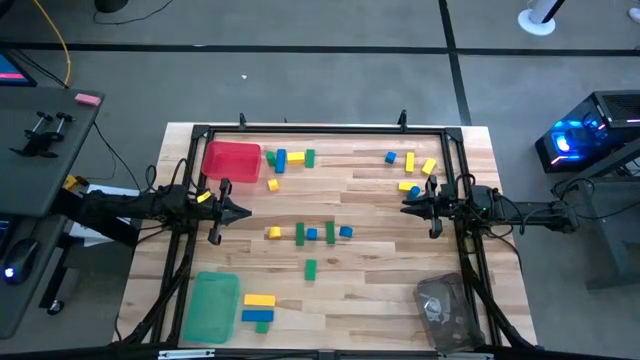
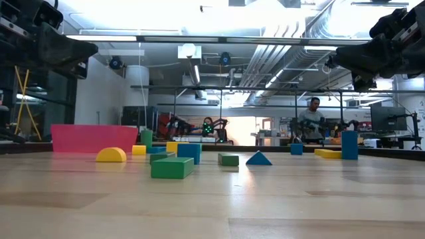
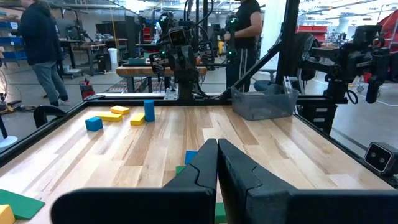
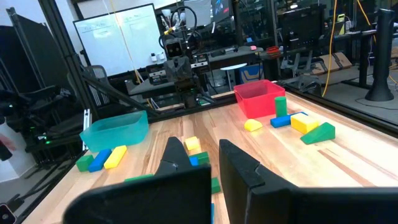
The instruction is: Sort blocks
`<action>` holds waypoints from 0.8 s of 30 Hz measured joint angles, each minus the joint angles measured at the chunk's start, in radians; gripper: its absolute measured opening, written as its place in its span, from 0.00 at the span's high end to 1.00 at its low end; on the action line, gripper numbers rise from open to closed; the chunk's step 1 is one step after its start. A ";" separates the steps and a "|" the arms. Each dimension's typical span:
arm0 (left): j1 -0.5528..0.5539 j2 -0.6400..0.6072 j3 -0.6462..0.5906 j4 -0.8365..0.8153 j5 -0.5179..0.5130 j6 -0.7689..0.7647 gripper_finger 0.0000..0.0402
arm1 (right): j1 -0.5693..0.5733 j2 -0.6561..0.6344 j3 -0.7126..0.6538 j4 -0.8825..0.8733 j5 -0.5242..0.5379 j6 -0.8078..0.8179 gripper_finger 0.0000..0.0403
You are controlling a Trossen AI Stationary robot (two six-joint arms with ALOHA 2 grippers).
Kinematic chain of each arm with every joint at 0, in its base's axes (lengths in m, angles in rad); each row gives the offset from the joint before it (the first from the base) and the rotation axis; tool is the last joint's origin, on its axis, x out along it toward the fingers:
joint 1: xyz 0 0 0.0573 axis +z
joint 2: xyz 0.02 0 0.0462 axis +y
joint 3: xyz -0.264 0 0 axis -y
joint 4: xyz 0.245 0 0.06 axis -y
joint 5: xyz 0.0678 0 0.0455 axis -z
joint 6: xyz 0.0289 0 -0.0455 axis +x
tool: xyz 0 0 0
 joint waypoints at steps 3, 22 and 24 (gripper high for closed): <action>0.000 0.000 0.000 0.000 0.000 0.000 1.00 | 0.000 0.000 0.000 0.000 0.000 0.000 1.00; 0.000 0.099 0.034 0.732 -0.434 -0.327 1.00 | 0.000 0.000 0.000 0.000 0.000 0.000 1.00; 0.000 0.193 0.082 0.684 -0.398 -0.340 1.00 | 0.000 0.000 0.000 0.000 0.000 0.000 1.00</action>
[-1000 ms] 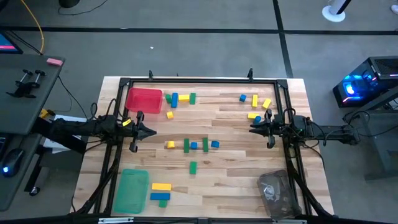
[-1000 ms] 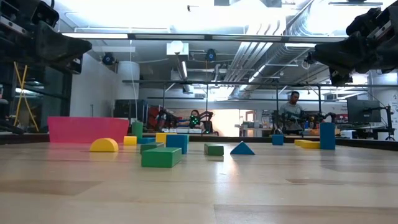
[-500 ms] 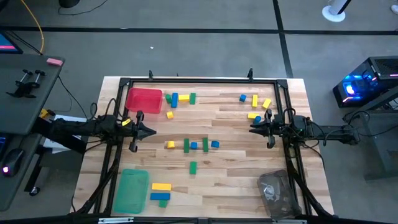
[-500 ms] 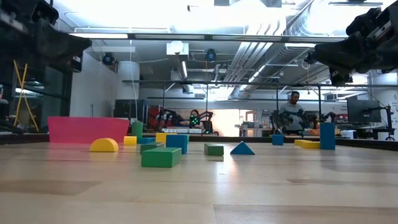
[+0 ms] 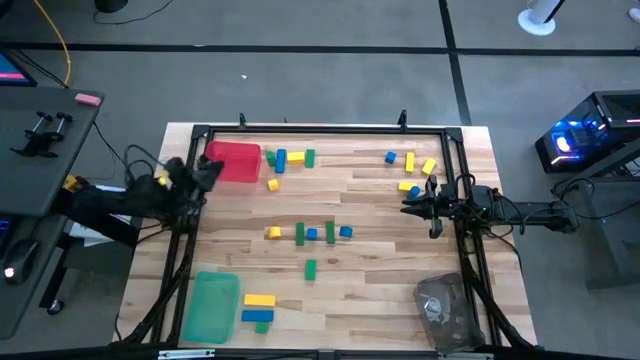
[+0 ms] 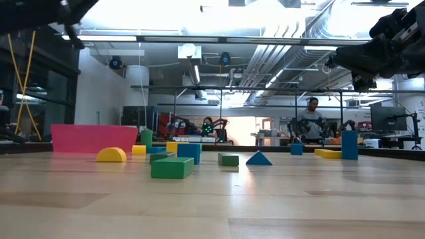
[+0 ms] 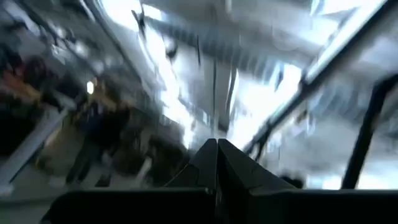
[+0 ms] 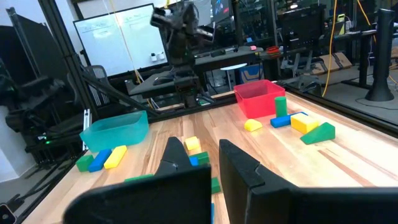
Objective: Sort blocks
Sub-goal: Put the yellow block into the red bin
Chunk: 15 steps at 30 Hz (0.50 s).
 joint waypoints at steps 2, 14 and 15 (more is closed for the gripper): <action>0.000 0.130 0.063 -0.015 0.041 0.000 1.00 | 0.000 0.000 0.000 0.000 0.000 0.000 1.00; 0.039 0.828 0.534 -0.042 -0.051 0.148 0.99 | 0.000 0.000 0.000 0.000 0.000 0.000 1.00; 0.051 0.855 0.585 -0.133 -0.051 0.148 0.98 | 0.000 0.000 0.000 0.000 0.000 0.000 1.00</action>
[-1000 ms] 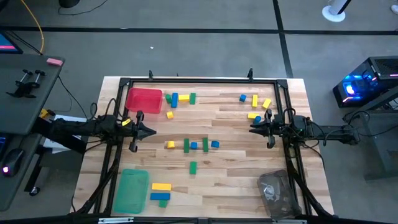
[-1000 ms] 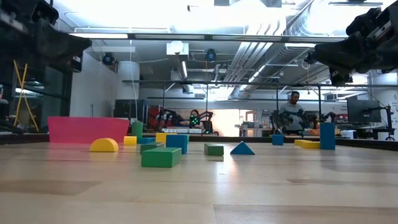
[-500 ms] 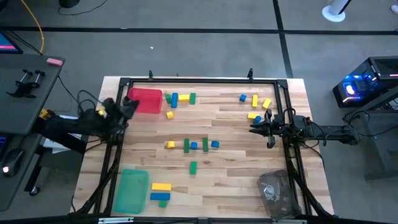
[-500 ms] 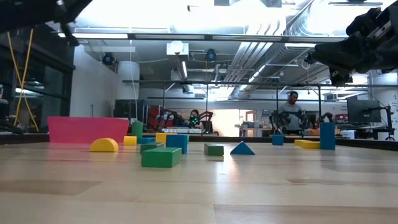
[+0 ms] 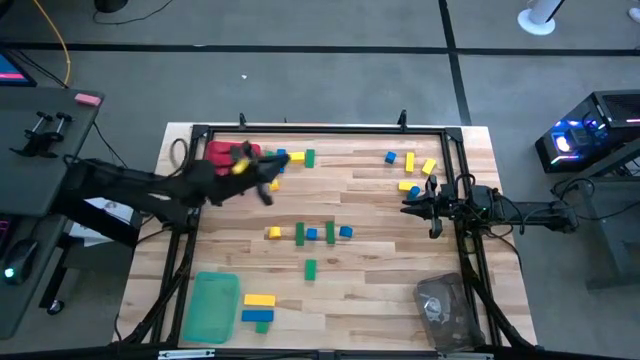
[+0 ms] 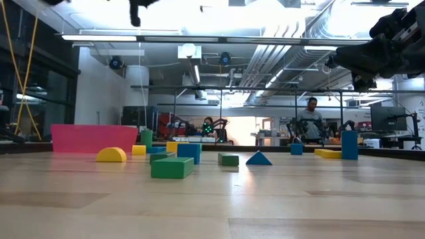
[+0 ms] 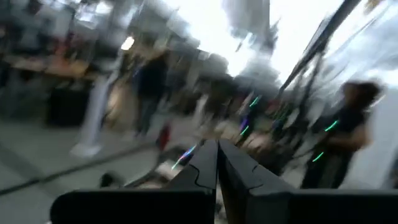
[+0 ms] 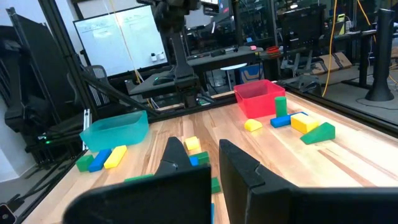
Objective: Sort blocks
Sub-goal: Put the yellow block into the red bin
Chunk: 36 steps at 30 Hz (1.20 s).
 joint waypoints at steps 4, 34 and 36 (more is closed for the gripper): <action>0.038 0.071 0.292 -0.659 0.090 -0.041 0.88 | 0.000 0.000 0.000 0.000 0.000 0.000 1.00; -0.045 0.711 0.377 -1.460 0.416 -0.094 0.42 | 0.000 0.000 0.000 0.000 0.000 0.000 1.00; -0.045 0.727 0.377 -1.454 0.386 -0.071 0.42 | 0.000 0.000 0.000 0.000 0.000 0.000 1.00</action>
